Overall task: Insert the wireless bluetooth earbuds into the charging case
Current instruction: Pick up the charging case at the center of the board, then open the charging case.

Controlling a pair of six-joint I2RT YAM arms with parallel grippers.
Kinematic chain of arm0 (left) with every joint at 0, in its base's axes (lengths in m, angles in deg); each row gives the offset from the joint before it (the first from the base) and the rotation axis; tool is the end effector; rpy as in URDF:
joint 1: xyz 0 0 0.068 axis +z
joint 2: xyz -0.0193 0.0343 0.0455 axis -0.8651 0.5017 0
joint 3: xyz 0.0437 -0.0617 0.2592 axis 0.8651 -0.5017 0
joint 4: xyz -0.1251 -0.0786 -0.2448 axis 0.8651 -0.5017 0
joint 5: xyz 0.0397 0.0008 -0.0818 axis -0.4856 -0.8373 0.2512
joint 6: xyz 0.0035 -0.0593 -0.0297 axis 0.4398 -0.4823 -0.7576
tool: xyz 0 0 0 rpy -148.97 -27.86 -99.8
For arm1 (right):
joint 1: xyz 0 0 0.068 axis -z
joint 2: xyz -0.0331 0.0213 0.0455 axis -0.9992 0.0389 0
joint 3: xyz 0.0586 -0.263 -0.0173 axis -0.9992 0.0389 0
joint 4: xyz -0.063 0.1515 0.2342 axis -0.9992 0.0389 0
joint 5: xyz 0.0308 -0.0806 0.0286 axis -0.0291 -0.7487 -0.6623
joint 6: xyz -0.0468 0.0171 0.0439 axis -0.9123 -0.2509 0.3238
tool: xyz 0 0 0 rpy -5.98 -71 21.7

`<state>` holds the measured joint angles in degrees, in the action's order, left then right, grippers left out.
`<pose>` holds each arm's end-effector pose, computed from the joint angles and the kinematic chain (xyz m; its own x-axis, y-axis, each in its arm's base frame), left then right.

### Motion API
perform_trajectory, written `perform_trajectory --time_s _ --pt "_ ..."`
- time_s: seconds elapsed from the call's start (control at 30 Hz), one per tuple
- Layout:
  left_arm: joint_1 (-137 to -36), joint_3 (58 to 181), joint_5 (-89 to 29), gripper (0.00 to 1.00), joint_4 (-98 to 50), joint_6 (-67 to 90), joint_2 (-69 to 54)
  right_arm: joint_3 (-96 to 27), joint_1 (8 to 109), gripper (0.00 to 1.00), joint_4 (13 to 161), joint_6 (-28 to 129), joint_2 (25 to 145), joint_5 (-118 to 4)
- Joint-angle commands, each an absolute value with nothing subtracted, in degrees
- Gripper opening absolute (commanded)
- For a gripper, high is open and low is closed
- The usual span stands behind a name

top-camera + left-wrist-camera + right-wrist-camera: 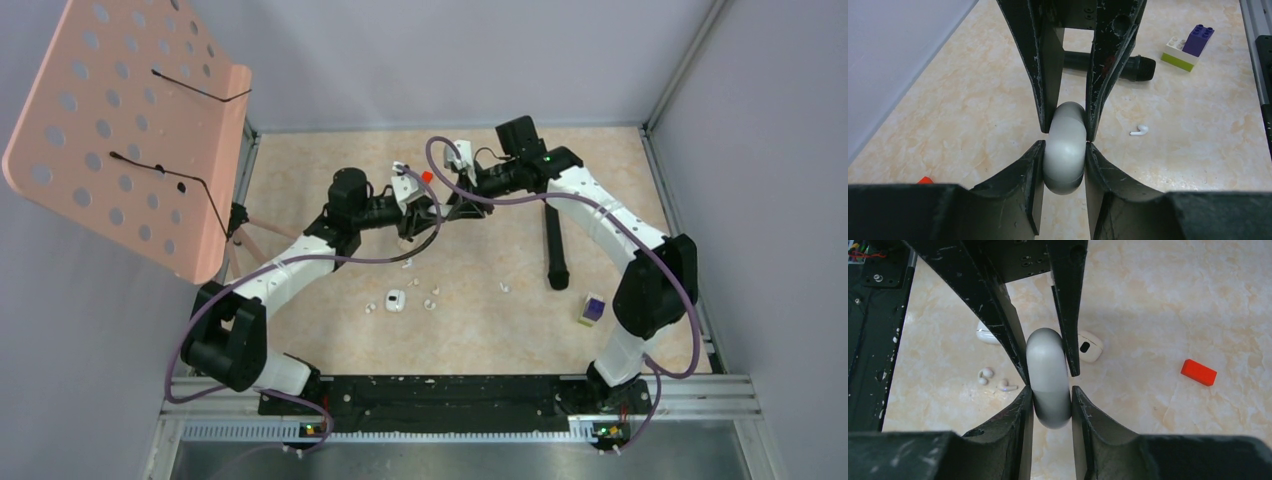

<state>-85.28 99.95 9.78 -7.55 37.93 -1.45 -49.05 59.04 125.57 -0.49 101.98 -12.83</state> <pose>0.3038 -0.1877 0.2718 0.0807 0.1504 -0.9853 0.9592 0.2569 0.1178 0.3367 0.2316 0.3162 0.0715 -0.4533 -0.8885 -0.9974 -0.0369 -0.0614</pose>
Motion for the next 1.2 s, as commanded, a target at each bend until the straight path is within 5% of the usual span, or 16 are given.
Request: perform_trajectory --time_s 0.0,0.07,0.13,0.63,0.83,1.17 --pt "-85.55 99.02 7.65 0.49 -3.06 35.85 -3.07 -52.36 58.56 0.10 125.44 0.55 101.91 -13.07" --pt "-85.16 98.21 5.96 0.68 -4.47 34.43 -4.32 -52.31 58.92 0.02 125.51 0.90 100.70 -13.16" --pt "-84.61 96.85 4.99 0.70 -5.36 31.55 -5.64 -52.29 59.61 0.00 125.98 1.71 99.74 -12.61" --pt "-81.12 95.70 17.29 0.49 15.65 11.04 2.03 -54.18 60.33 0.00 128.69 6.00 100.00 -9.63" --pt "-81.02 96.02 19.88 0.53 19.12 10.04 3.87 -54.01 60.26 0.00 128.62 7.58 99.86 -10.68" --pt "-81.00 96.96 22.41 0.15 19.66 9.53 5.38 -52.89 59.82 0.06 126.22 10.86 100.11 -12.16"
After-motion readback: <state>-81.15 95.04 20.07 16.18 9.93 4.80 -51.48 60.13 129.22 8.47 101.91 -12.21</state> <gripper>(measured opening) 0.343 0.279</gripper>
